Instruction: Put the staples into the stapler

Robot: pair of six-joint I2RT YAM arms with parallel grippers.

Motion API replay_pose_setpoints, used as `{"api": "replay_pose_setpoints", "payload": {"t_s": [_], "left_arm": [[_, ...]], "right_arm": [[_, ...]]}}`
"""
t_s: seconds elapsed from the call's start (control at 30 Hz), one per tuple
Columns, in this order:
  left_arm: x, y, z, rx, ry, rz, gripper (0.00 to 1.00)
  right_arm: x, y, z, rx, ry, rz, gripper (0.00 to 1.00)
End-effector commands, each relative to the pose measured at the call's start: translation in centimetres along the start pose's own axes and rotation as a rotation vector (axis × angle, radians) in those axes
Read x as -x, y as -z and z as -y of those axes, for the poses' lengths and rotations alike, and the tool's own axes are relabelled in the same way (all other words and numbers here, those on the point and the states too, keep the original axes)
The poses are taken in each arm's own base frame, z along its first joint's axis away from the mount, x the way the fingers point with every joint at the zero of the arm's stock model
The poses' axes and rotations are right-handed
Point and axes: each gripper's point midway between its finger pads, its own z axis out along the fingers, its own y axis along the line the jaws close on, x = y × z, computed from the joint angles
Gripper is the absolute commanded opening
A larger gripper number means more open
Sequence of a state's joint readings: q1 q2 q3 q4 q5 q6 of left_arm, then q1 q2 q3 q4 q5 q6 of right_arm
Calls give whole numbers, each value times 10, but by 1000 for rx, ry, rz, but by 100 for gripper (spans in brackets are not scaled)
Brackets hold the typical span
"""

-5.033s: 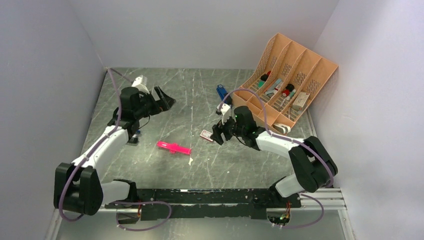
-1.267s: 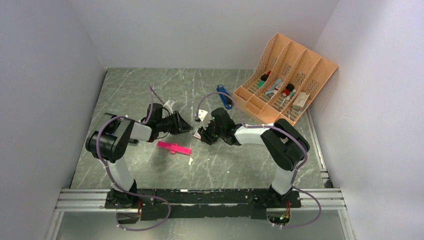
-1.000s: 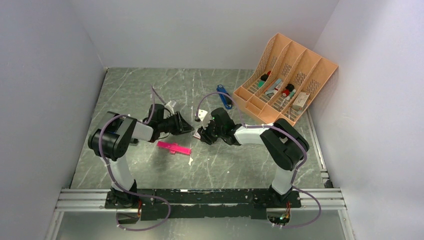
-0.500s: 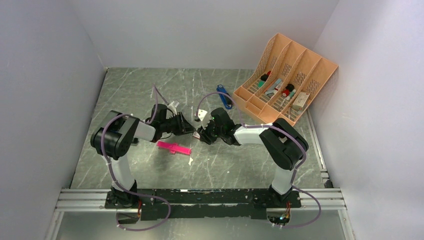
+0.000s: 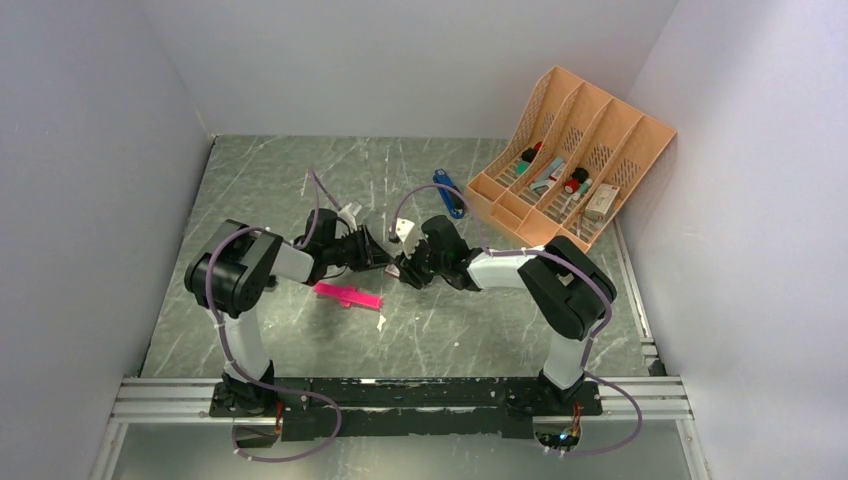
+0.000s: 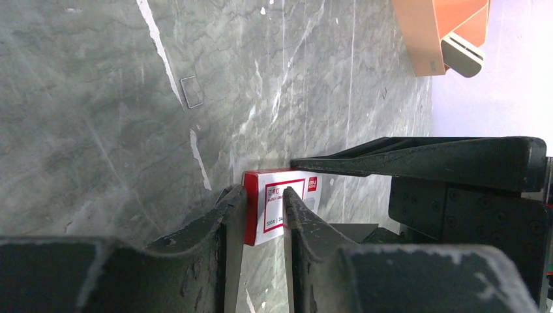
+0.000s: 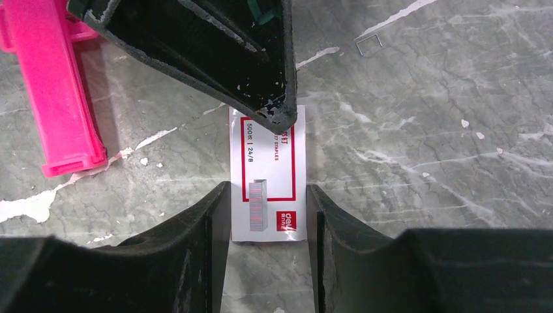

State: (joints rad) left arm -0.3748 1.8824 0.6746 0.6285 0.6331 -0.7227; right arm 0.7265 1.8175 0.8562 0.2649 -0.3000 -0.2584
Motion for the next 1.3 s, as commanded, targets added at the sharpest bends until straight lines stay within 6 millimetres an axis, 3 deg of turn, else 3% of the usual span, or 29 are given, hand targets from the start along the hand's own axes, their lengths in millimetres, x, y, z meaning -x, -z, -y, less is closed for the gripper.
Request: {"api": "replay_pose_setpoints", "payload": {"t_s": [0.0, 0.7, 1.27], "left_arm": [[-2, -6, 13, -60, -36, -11, 31], [-38, -9, 29, -156, -38, -76, 35], [-26, -3, 25, -104, -51, -30, 7]], "right_arm": [[-52, -4, -14, 32, -42, -146, 43], [-46, -14, -17, 70, -14, -107, 43], [-51, -8, -17, 54, -16, -113, 46]]}}
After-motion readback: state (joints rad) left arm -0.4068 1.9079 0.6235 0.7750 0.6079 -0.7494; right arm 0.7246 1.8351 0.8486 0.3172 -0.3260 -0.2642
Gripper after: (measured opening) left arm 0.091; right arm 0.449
